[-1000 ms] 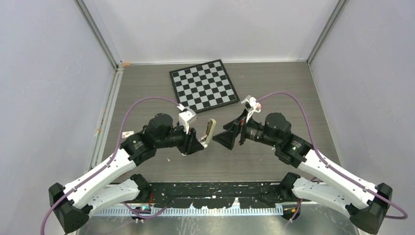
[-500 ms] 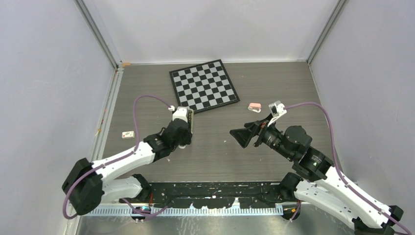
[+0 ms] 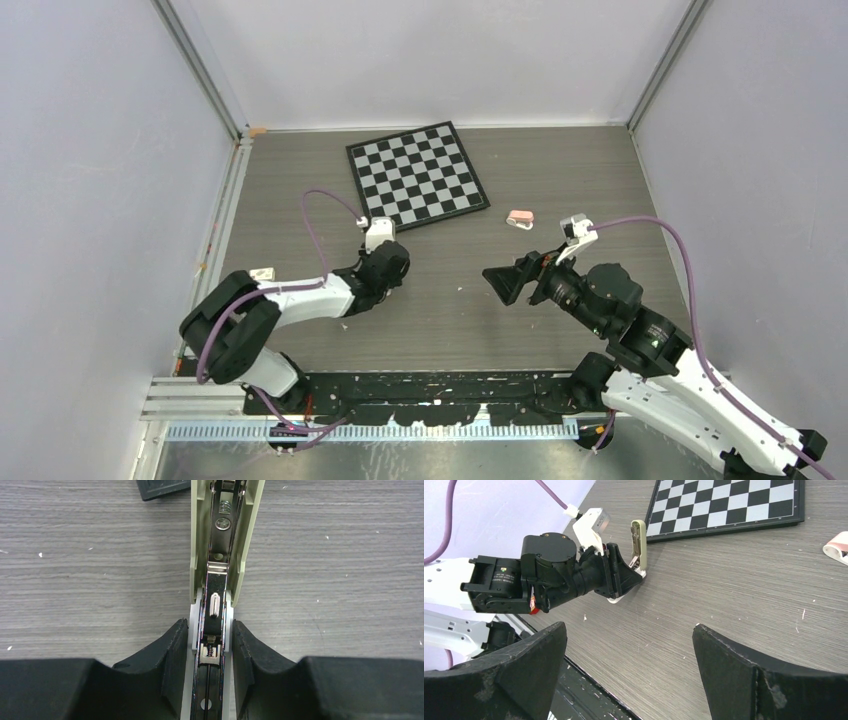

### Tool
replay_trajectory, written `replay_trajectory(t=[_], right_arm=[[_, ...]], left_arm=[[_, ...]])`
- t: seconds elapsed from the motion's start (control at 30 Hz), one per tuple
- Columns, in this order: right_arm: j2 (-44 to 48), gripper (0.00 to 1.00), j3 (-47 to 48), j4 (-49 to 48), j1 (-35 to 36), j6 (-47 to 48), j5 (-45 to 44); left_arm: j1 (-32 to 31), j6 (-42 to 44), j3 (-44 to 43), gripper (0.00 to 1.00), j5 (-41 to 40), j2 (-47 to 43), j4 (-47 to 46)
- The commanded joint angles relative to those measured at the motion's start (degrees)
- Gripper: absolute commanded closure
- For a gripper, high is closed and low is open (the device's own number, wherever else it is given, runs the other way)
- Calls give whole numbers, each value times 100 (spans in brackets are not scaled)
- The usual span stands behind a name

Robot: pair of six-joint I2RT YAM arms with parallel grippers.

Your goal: Load the staples into the stapler

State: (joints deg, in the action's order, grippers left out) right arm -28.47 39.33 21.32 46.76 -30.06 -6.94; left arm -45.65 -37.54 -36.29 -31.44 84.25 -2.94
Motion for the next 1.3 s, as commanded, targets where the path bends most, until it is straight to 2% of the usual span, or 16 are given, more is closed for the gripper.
replay_trajectory(t=[0.0, 0.13, 0.33, 0.63, 0.8, 1.0, 1.13, 1.27], right_arm=[[67, 0, 171, 14, 19, 90, -252], [119, 0, 141, 82, 25, 63, -292], [192, 0, 73, 142, 26, 45, -414], [185, 0, 14, 300, 25, -200, -678], [70, 0, -95, 318, 26, -561, -948], [-294, 0, -95, 272, 26, -846, -1484], [-835, 0, 32, 125, 4, -793, -1822], [-1522, 0, 270, -104, -126, -659, -1851]], left_arm=[[-23, -167, -325, 100, -479, 314, -729], [-45, -260, -374, 100, -508, 625, -750], [-85, -362, -256, 91, -599, 936, -946], [-103, -386, -134, 65, -415, 837, -1019], [-104, -388, -9, 47, -248, 365, -943], [-105, -335, 15, 21, -115, -548, -376], [-93, -117, -161, 9, 7, -1340, 408], [-93, 360, -480, 6, 425, -2188, 1285]])
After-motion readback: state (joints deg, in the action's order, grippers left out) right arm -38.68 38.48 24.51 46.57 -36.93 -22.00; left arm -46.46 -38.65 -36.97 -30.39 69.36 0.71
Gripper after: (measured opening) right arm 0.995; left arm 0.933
